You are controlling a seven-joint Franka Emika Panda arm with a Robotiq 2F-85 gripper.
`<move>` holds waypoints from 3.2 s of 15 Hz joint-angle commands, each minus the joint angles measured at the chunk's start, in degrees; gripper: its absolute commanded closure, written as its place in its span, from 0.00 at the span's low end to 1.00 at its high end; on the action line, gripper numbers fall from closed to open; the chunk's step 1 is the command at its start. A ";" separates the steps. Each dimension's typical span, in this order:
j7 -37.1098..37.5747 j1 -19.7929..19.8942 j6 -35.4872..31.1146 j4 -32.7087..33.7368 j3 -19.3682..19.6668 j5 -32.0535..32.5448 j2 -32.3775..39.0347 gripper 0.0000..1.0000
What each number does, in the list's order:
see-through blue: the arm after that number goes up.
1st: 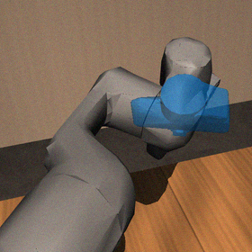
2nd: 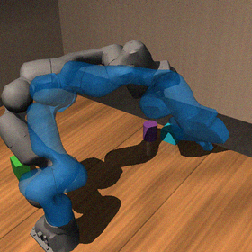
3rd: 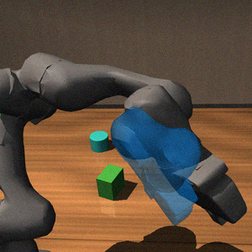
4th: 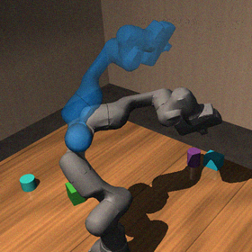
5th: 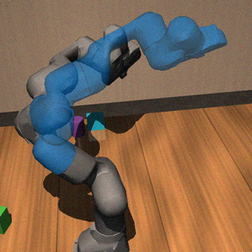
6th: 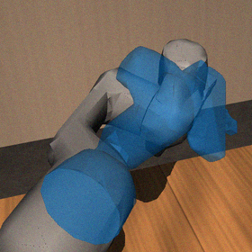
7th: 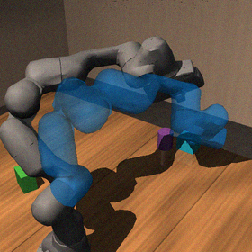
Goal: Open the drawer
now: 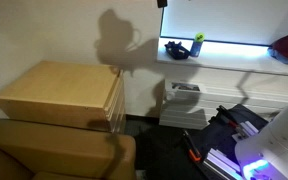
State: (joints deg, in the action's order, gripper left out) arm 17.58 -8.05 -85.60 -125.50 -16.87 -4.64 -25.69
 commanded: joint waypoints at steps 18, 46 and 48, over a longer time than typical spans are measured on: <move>29.21 2.36 -37.81 -8.15 0.17 11.95 18.93 0.00; 32.49 -8.29 -71.59 -0.69 16.34 6.71 54.33 0.00; 32.72 -9.46 -71.58 1.18 17.05 6.73 57.00 0.00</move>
State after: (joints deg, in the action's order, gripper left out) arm 51.41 -16.32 -157.23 -124.31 -0.90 3.59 31.39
